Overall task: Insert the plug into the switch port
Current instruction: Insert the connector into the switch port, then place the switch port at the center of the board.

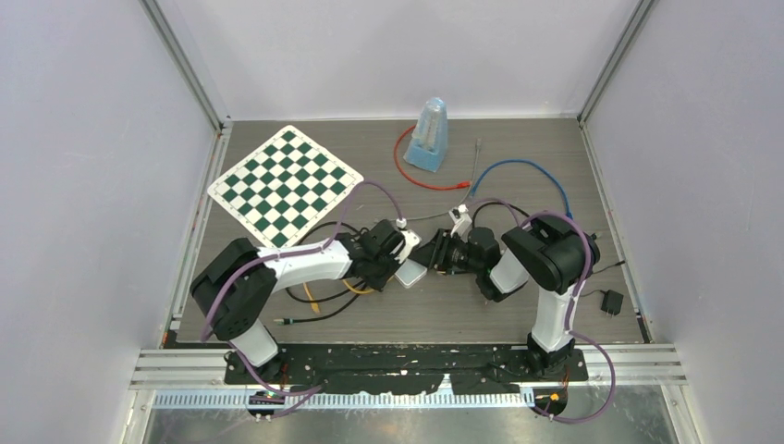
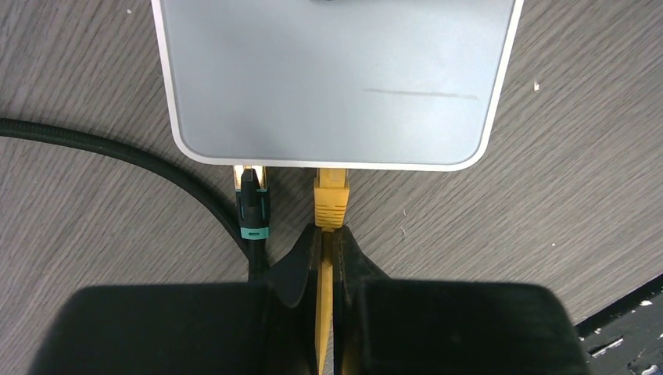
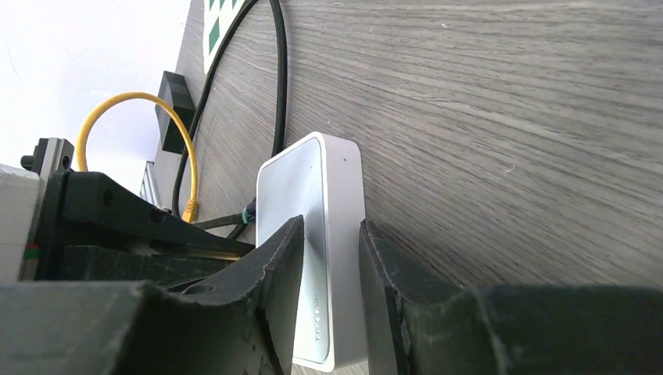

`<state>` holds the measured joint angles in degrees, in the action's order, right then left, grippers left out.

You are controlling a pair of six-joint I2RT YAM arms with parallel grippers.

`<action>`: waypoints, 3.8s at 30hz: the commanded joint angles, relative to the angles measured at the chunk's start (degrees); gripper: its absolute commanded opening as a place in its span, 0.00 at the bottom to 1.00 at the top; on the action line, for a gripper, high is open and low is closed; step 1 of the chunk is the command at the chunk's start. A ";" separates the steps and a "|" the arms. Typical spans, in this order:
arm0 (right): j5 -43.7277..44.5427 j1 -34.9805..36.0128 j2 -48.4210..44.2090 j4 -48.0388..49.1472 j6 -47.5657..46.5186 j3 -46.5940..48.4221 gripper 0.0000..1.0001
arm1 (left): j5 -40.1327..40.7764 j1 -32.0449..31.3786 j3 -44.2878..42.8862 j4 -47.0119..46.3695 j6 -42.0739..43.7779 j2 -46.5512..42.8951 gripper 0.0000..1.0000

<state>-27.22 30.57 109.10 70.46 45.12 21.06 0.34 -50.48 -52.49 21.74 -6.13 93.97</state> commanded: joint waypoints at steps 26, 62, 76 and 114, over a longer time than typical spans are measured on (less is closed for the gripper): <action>-16.26 -10.56 -15.65 -65.56 -19.97 22.57 0.56 | -2.78 -0.76 13.84 -27.09 0.58 -15.63 0.40; -24.52 -8.98 -4.35 -74.01 -33.02 30.64 0.48 | -3.98 -2.60 17.25 -30.68 -1.73 -7.43 0.34; -26.55 -6.37 -5.70 -67.95 -29.36 25.23 0.38 | -2.30 -2.78 18.29 -32.71 -2.66 -6.76 0.00; -28.20 6.00 -5.82 -49.77 -14.57 10.10 0.34 | 0.76 -1.15 2.36 -34.13 5.67 -3.14 0.00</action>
<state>-42.63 28.25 102.83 32.93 27.35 34.37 1.06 -53.58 -47.57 14.92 -0.58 90.78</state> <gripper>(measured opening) 0.344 0.126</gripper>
